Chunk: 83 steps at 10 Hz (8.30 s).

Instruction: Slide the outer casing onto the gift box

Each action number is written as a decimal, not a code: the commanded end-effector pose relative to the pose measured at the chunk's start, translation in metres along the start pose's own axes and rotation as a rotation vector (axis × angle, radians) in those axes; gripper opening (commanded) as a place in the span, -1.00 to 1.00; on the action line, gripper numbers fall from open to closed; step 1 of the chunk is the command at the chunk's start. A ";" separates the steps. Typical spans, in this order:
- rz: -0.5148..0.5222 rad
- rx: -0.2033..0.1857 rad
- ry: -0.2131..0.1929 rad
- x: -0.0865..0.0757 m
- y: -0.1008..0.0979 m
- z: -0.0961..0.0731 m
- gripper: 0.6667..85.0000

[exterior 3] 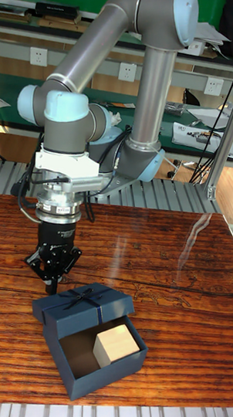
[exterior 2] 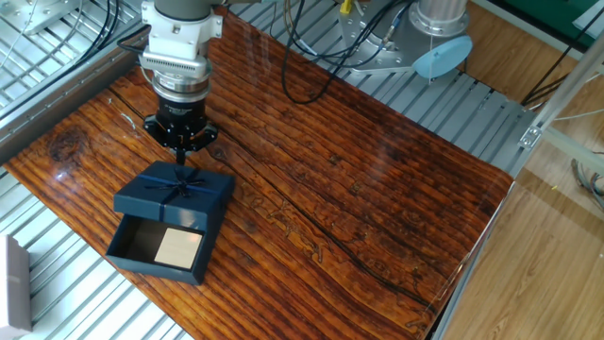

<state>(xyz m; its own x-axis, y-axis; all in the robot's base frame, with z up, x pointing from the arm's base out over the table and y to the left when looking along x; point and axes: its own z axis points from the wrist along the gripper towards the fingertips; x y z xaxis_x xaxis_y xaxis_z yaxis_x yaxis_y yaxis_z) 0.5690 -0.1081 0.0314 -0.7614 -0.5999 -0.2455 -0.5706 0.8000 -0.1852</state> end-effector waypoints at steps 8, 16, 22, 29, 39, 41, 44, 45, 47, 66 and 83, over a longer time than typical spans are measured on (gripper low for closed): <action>0.048 -0.003 -0.019 -0.011 0.000 -0.004 -0.99; 0.067 -0.094 0.037 0.022 0.022 0.008 -0.99; 0.068 -0.070 0.011 0.022 0.016 0.016 -0.99; 0.066 -0.042 -0.013 0.014 0.009 0.023 -0.99; 0.081 -0.012 -0.068 -0.015 -0.001 0.023 -0.99; 0.084 -0.011 -0.067 -0.015 -0.001 0.021 -0.99; 0.094 -0.014 -0.060 -0.014 -0.001 0.020 -0.99; 0.102 -0.016 -0.058 -0.016 0.000 0.019 -0.99; 0.122 -0.010 -0.047 -0.022 -0.001 0.013 -0.99; 0.180 0.015 -0.027 -0.068 -0.004 -0.009 -0.99; 0.188 -0.034 -0.022 -0.061 0.006 0.003 -0.99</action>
<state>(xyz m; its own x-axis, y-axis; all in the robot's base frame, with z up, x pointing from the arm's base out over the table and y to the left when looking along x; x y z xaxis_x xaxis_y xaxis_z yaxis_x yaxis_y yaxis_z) 0.6121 -0.0660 0.0448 -0.8480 -0.4484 -0.2824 -0.4341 0.8935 -0.1152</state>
